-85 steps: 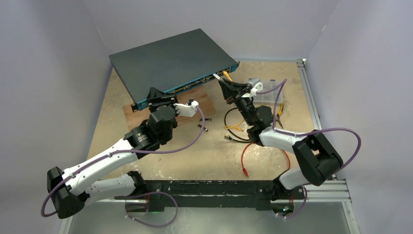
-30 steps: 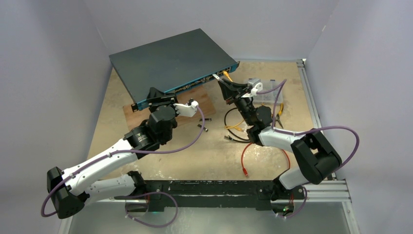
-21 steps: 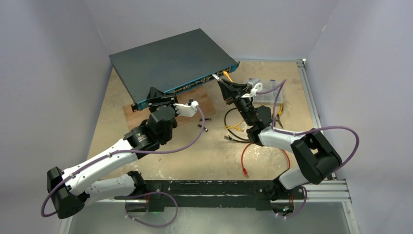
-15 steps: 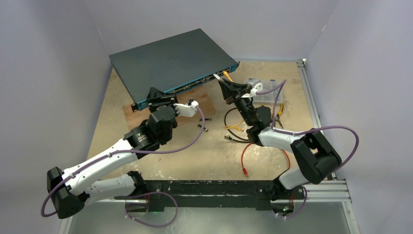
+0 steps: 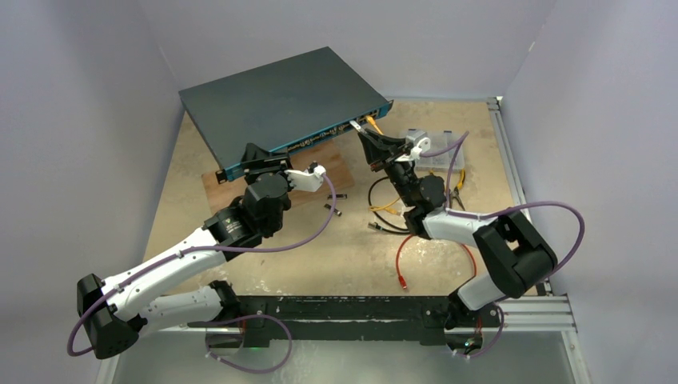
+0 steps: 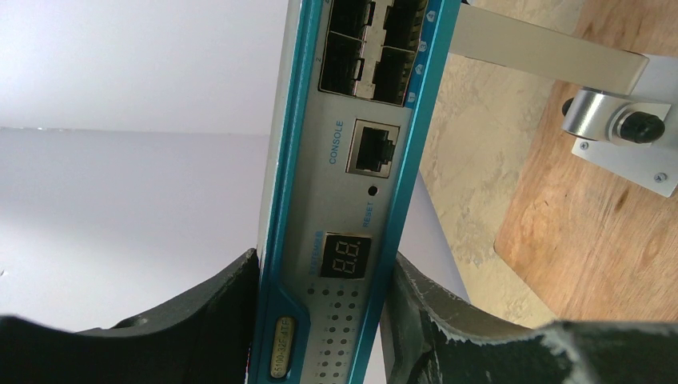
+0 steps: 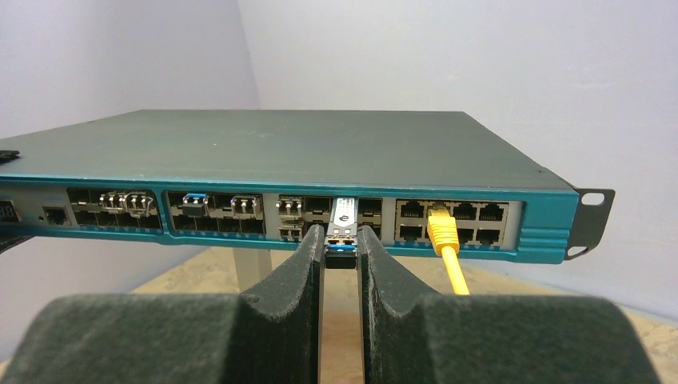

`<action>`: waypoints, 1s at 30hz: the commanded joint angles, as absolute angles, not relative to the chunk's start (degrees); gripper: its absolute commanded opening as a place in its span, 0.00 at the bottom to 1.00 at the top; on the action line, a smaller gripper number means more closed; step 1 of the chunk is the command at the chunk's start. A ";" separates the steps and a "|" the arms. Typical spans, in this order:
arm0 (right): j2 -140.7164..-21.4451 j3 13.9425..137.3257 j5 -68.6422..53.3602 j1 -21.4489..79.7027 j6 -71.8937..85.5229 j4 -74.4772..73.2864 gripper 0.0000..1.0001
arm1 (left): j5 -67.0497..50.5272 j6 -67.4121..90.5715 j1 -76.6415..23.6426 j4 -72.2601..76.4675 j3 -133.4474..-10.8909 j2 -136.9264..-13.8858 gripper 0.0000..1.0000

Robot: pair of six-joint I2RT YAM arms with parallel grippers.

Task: Insert the plug into the switch port

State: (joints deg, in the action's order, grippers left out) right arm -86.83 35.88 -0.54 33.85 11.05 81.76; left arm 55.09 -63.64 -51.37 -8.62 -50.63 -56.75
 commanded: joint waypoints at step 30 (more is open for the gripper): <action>-89.03 35.33 -2.87 35.72 7.39 84.44 0.00 | 54.72 -56.32 -51.26 -9.01 -50.77 -55.37 0.00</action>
State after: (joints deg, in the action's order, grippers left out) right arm -88.16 35.11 -1.02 34.54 8.51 83.68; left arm 55.07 -63.59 -51.33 -8.67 -50.63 -56.75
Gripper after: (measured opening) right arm 0.189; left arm 0.496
